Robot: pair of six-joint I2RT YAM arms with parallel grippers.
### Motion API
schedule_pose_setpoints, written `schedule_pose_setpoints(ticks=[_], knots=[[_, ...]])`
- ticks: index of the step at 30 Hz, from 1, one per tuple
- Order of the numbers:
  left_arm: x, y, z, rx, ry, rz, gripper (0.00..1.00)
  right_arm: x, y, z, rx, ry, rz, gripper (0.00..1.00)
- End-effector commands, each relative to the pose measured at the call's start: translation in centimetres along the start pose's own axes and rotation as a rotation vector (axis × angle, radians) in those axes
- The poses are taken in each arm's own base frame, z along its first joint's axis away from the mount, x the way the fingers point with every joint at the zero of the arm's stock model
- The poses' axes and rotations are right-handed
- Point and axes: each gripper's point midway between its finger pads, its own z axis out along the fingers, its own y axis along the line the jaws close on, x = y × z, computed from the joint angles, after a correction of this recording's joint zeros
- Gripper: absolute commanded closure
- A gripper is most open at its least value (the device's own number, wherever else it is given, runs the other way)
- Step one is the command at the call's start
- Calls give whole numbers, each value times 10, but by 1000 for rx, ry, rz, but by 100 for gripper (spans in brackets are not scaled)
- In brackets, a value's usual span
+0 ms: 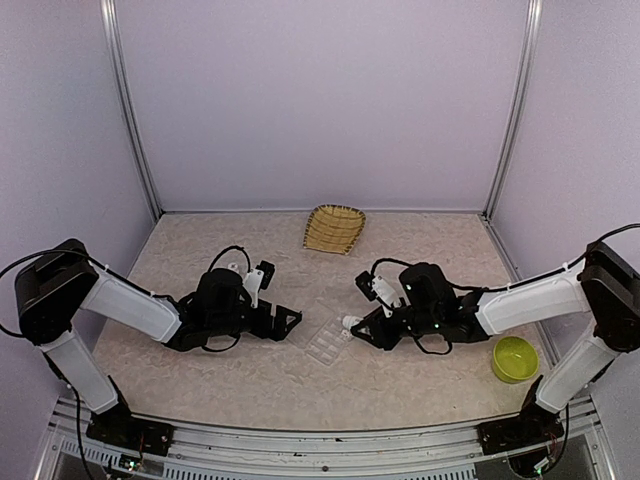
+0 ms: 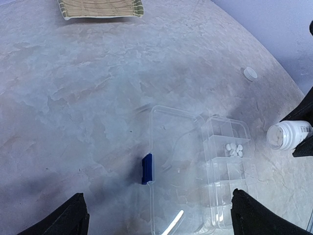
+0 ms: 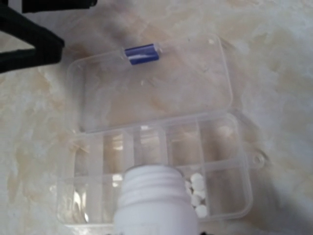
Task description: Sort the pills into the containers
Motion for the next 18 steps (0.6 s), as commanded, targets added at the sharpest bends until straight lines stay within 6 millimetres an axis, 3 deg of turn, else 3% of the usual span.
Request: schedule_pose_setpoints(ticks=[1, 18], knots=[[-3, 2, 1, 3, -11, -3, 1, -16, 8, -6, -34, -67, -3, 85], [-3, 2, 1, 2, -12, -2, 1, -33, 20, -31, -117, -216, -1, 85]])
